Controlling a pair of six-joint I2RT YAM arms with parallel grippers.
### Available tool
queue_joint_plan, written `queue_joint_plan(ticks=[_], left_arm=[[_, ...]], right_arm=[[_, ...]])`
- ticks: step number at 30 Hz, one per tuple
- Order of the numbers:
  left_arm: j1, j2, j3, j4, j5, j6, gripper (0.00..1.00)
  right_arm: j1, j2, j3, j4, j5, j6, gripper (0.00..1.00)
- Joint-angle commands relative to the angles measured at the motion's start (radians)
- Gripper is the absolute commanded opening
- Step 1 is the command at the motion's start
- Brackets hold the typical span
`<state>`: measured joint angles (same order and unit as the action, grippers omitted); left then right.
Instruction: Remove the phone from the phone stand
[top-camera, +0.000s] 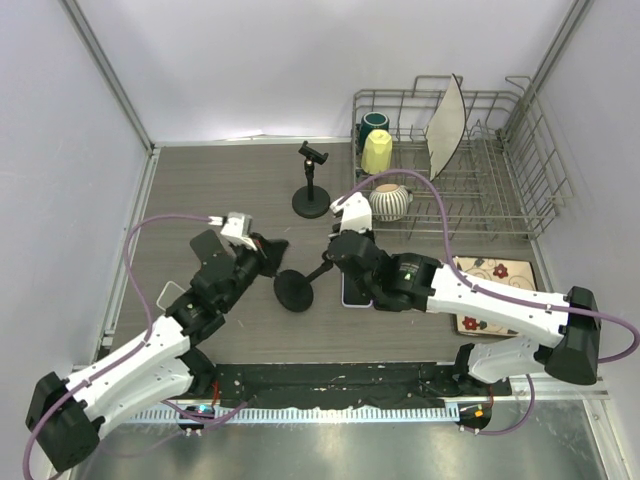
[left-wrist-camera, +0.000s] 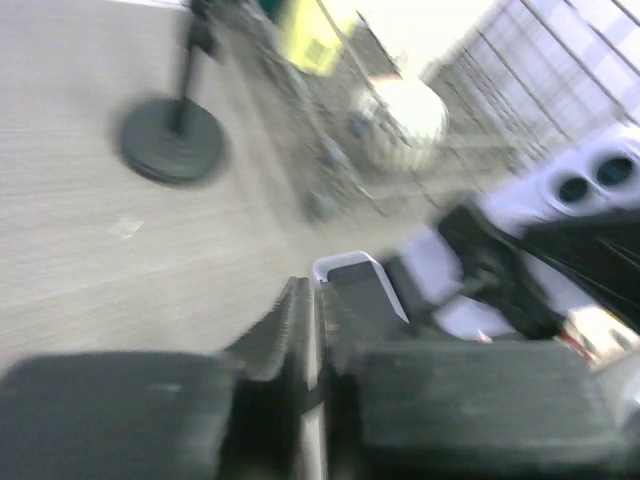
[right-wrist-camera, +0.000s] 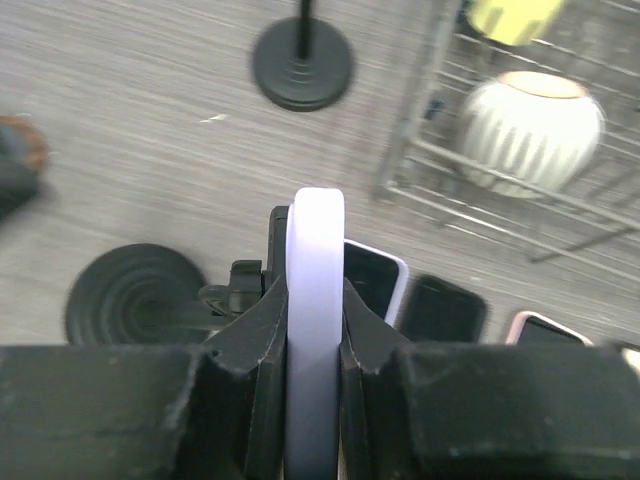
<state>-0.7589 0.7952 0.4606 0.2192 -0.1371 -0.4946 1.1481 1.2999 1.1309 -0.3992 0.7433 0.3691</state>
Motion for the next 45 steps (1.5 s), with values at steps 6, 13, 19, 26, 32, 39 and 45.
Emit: queue_joint_plan(ticks=[6,13,19,26,32,39,45], left_arm=[[0.058,-0.033,0.0,0.14,-0.156,0.031,0.0],[0.056,0.03,0.03,0.201,0.2,0.184,0.5],[0.056,0.128,0.115,0.128,0.451,0.283,0.71],[0.052,0.222,0.162,0.072,0.582,0.32,0.72],[0.033,0.272,0.179,0.031,0.582,0.346,0.67],[0.015,0.286,0.162,0.016,0.486,0.378,0.58],[0.015,0.268,0.063,0.15,0.378,0.354,0.35]], right_arm=[[-0.041,-0.05,-0.005,-0.193,0.066,-0.082,0.0],[-0.041,-0.094,-0.031,-0.014,-0.136,-0.194,0.01],[-0.042,-0.093,-0.007,0.045,-0.209,-0.28,0.01],[-0.041,-0.085,0.004,0.095,-0.297,-0.321,0.01],[-0.041,-0.071,0.02,0.118,-0.318,-0.337,0.01],[-0.041,-0.07,0.026,0.152,-0.37,-0.34,0.01],[-0.037,-0.059,0.03,0.158,-0.394,-0.337,0.01]])
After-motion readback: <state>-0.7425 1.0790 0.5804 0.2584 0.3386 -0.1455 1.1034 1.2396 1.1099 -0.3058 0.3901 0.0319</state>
